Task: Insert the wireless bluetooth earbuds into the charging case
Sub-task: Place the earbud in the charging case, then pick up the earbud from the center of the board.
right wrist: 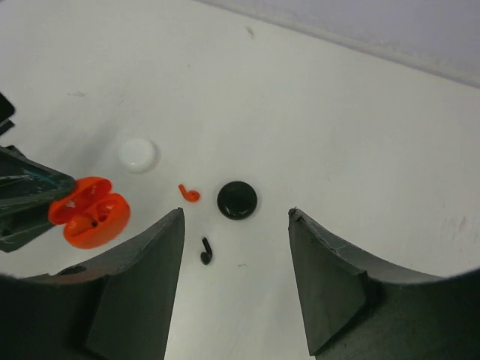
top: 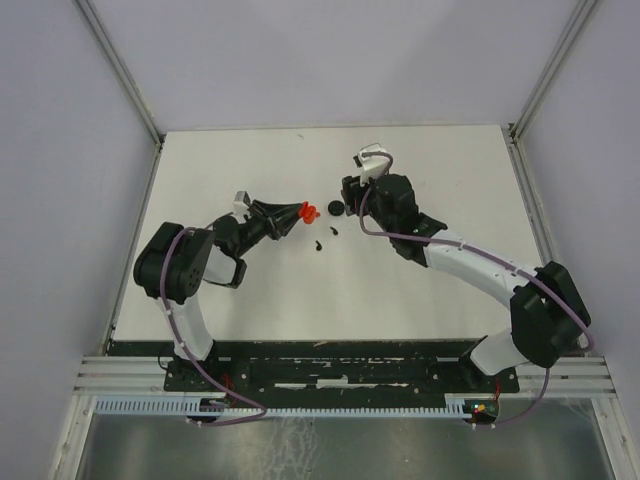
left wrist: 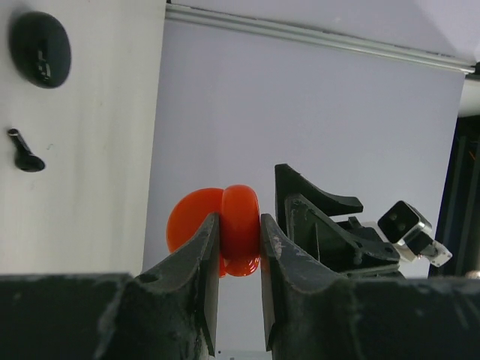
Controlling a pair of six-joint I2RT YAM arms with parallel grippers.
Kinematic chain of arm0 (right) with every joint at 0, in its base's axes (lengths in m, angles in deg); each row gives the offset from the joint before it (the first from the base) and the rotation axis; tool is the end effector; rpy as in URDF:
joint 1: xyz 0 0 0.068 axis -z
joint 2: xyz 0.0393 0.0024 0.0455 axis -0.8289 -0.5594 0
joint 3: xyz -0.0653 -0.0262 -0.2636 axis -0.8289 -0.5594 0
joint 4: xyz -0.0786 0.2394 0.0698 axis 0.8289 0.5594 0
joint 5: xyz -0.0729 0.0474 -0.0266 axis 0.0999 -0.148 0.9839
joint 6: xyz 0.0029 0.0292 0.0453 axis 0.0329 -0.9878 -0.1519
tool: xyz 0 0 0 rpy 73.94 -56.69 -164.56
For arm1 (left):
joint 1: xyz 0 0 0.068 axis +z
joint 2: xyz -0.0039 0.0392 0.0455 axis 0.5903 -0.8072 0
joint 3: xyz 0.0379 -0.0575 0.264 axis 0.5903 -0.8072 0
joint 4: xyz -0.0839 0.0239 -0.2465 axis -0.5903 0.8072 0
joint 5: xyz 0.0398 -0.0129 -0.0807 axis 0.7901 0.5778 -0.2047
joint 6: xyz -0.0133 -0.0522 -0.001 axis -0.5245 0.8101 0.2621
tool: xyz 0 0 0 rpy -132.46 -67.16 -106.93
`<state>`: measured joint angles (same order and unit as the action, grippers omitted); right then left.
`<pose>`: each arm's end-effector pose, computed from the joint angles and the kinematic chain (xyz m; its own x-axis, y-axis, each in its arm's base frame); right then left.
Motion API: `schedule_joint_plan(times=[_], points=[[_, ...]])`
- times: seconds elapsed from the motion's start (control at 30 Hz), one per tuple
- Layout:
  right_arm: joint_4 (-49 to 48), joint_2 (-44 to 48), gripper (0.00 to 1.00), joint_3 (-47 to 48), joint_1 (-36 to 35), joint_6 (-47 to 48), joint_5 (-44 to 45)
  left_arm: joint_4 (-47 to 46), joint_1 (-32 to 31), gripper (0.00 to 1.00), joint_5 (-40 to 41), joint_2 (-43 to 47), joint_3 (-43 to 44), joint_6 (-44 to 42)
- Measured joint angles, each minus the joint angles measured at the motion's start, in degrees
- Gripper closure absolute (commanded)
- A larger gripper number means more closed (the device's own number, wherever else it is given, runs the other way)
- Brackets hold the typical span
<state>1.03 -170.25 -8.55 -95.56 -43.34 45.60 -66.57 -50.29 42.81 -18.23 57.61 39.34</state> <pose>0.2681 0.2105 0.2919 -0.1775 -0.0233 -0.9838 -0.4206 0.9056 0.0544 0.3042 -0.0957 0.1483 -0.7167 -0.6846 0.1330 -0.0531 -0.1366 -0.9892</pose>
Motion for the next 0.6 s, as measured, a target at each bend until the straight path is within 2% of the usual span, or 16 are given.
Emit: schedule_joint_plan(times=[0.17, 0.33, 0.6], points=[[15.30, -6.54, 0.37, 10.10, 1.62, -2.58, -0.87, -0.04, 3.93, 0.97, -0.20, 0.52, -2.82, 0.00], [26.71, -18.84, 0.35, 20.39, 1.81, -4.74, -7.72, -0.66, 6.38, 0.97, -0.55, 2.40, -4.57, -0.02], [32.06, -32.33, 0.34, 31.65, 1.75, -6.84, -16.00, -0.83, 9.84, 0.97, -1.92, 5.62, -6.93, 0.00]])
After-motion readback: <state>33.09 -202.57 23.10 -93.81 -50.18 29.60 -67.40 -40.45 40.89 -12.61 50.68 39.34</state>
